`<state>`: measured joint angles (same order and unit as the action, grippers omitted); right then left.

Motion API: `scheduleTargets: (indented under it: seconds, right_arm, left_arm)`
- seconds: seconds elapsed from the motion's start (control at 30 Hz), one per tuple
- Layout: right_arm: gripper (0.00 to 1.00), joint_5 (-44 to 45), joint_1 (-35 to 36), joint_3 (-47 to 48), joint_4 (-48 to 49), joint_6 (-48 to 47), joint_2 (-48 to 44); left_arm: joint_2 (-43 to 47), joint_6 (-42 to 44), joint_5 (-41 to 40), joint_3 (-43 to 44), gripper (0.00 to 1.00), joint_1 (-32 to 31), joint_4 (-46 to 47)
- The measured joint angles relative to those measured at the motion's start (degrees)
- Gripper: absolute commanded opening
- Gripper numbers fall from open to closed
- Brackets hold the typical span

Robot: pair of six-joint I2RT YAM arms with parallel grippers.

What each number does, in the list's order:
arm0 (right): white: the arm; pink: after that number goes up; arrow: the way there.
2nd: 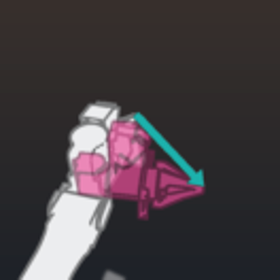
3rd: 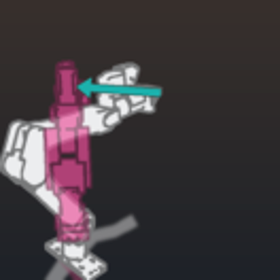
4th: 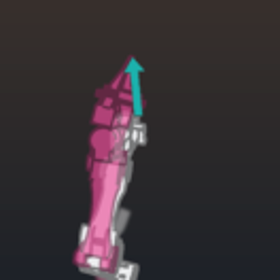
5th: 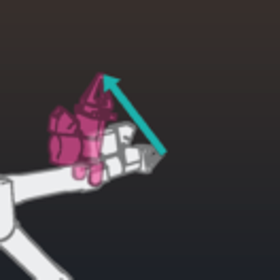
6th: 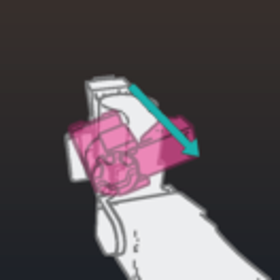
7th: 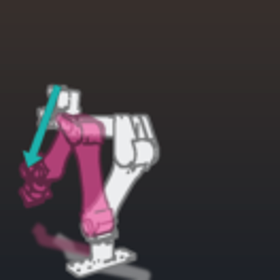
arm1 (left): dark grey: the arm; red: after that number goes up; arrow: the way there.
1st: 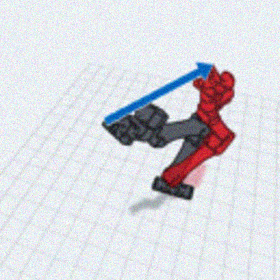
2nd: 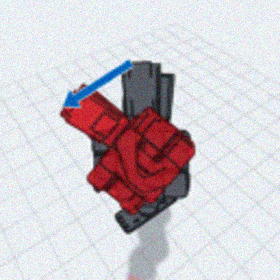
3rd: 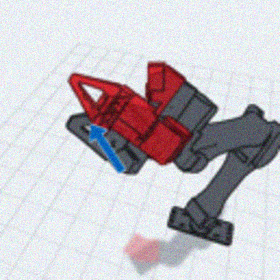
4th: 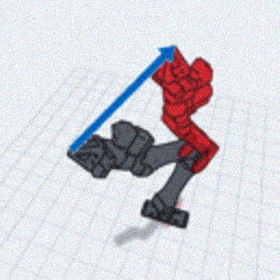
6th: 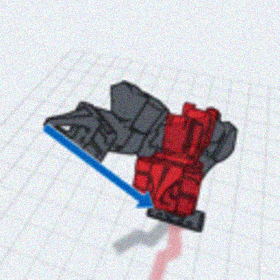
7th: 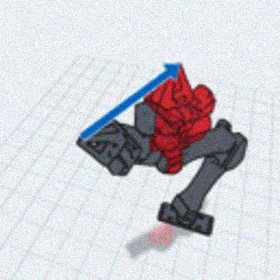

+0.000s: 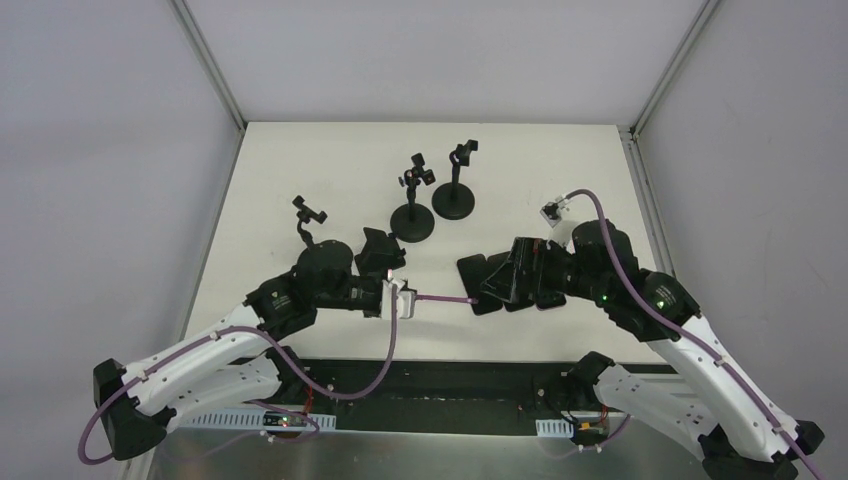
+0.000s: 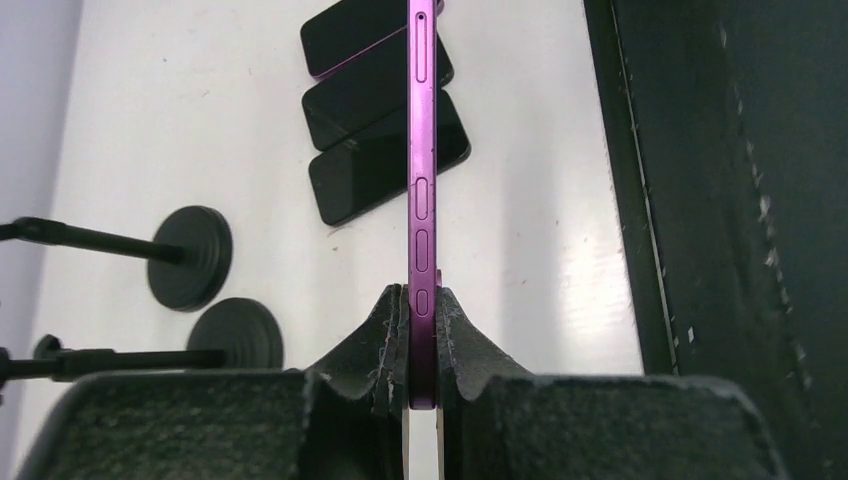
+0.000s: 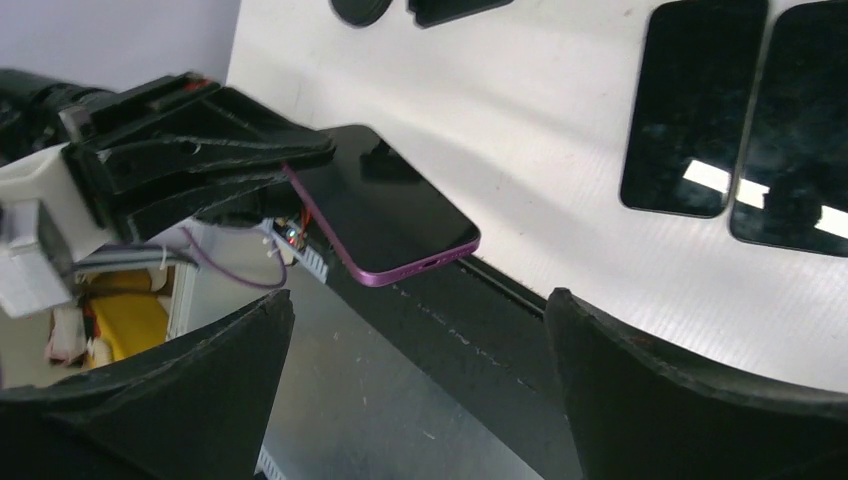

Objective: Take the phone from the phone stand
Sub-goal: Place the phone at the center of the board.

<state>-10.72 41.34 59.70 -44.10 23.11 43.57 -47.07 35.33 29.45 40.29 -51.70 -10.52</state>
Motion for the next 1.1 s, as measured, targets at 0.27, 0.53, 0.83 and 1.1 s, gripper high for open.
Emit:
scheduleTargets:
  seconds: [0.27,0.53,0.83,1.1]
  right_arm:
    - [0.99,-14.7,0.0,-3.9,7.2,-2.7,1.5]
    - [0.99,-21.4,0.5,-4.0,11.0,-7.4,14.3]
    - [0.99,-25.6,3.0,-3.8,12.9,-8.6,19.7]
    - [0.96,-27.5,6.9,-2.8,13.1,-8.8,24.0]
  left_arm:
    - [3.9,15.1,0.8,-1.1,0.0,0.0,-2.9]
    - [2.4,19.8,7.0,-1.1,0.0,0.0,-3.1]
    - [1.8,20.9,9.6,-0.6,0.0,-0.1,-3.7]
    - [1.1,21.2,9.6,-0.1,0.0,-0.1,-3.8]
